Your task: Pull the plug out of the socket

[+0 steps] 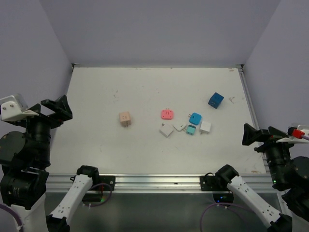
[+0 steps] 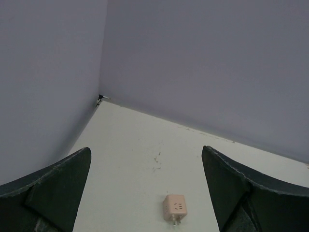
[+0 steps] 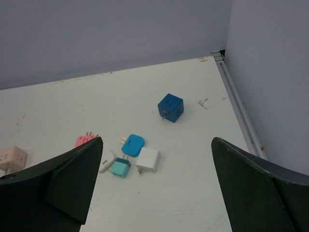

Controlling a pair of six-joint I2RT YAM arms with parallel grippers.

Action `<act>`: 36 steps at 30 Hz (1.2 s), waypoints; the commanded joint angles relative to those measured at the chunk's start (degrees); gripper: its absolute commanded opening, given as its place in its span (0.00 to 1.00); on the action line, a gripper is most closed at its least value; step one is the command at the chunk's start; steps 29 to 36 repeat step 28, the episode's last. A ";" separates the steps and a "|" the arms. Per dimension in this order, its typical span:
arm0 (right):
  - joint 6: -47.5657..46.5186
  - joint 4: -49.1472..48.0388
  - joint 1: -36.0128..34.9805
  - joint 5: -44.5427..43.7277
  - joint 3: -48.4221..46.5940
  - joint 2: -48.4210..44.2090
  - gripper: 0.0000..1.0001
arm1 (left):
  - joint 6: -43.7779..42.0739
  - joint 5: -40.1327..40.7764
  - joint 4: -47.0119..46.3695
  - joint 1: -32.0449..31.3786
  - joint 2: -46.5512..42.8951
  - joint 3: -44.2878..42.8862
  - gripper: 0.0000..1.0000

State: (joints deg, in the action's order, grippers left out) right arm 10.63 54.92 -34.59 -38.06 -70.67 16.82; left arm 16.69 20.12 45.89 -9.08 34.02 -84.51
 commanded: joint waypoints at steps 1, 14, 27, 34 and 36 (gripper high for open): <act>-3.25 -4.03 0.13 -0.96 0.27 -0.30 0.99 | -1.84 3.79 2.45 -0.15 0.26 0.22 1.00; -5.18 -7.37 0.05 0.71 0.10 -0.65 0.99 | -0.60 1.50 0.96 -0.15 -0.01 1.71 1.00; -5.36 -9.04 0.05 2.47 1.33 0.06 0.99 | -0.96 1.41 -0.45 -0.15 -0.45 3.91 1.00; -5.27 -9.04 0.05 2.38 1.68 -0.03 0.99 | -1.04 1.33 -0.36 -0.15 -0.45 4.00 1.00; -5.27 -9.04 0.05 2.38 1.68 -0.03 0.99 | -1.04 1.33 -0.36 -0.15 -0.45 4.00 1.00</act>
